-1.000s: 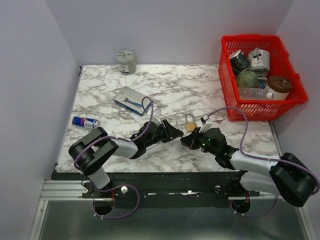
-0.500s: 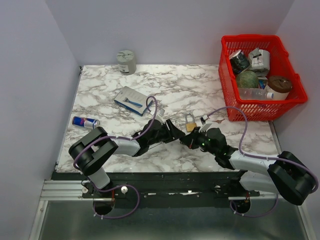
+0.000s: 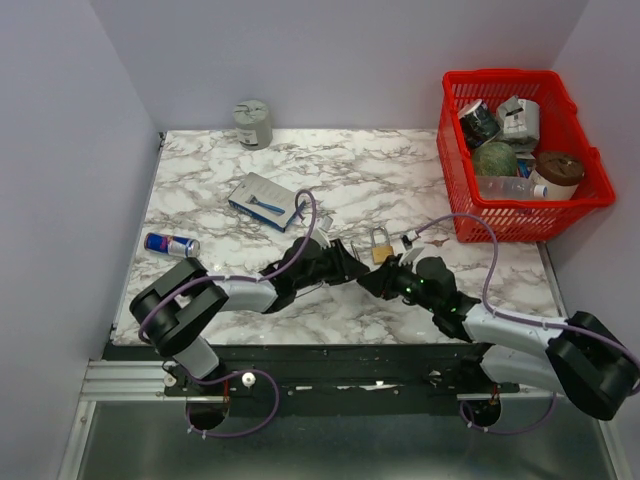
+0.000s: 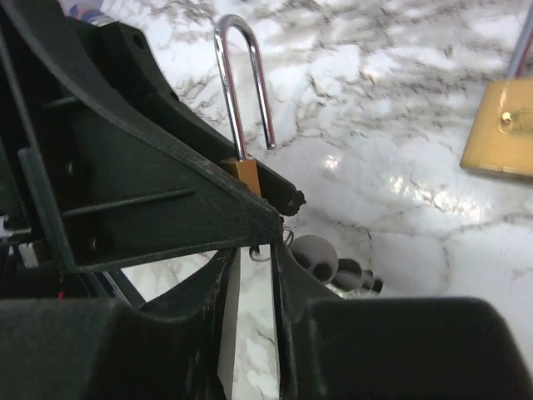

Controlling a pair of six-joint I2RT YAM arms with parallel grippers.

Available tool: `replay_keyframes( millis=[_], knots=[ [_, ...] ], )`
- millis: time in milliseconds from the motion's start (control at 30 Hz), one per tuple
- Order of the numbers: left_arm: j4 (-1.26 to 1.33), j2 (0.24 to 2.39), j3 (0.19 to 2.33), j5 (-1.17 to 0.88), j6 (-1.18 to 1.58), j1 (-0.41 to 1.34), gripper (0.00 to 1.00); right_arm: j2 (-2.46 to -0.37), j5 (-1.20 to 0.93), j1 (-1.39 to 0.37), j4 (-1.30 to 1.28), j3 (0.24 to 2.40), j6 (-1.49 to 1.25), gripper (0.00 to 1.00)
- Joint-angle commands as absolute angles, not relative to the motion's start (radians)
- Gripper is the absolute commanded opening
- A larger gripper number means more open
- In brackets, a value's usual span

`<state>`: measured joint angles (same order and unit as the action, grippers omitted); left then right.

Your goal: Unlock with the key

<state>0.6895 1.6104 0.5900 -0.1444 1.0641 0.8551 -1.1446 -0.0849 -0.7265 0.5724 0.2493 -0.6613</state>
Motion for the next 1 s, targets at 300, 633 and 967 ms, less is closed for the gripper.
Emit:
replay_keyframes(
  millis=[300,633,967],
  knots=[
    [0.416,1.206,0.545,-0.601,0.686,0.847,0.0,-0.637,-0.259,-0.707,0.189,0.396,-0.519,0.8],
    [-0.05,1.039,0.678,-0.798,0.434,0.845,0.0,-0.541,-0.466,-0.704,-0.032,0.629,-0.404,0.87],
    [-0.066,1.037,0.715,-0.931,0.411,0.845,0.0,-0.758,-0.702,-0.707,-0.048,0.693,-0.255,0.88]
  ],
)
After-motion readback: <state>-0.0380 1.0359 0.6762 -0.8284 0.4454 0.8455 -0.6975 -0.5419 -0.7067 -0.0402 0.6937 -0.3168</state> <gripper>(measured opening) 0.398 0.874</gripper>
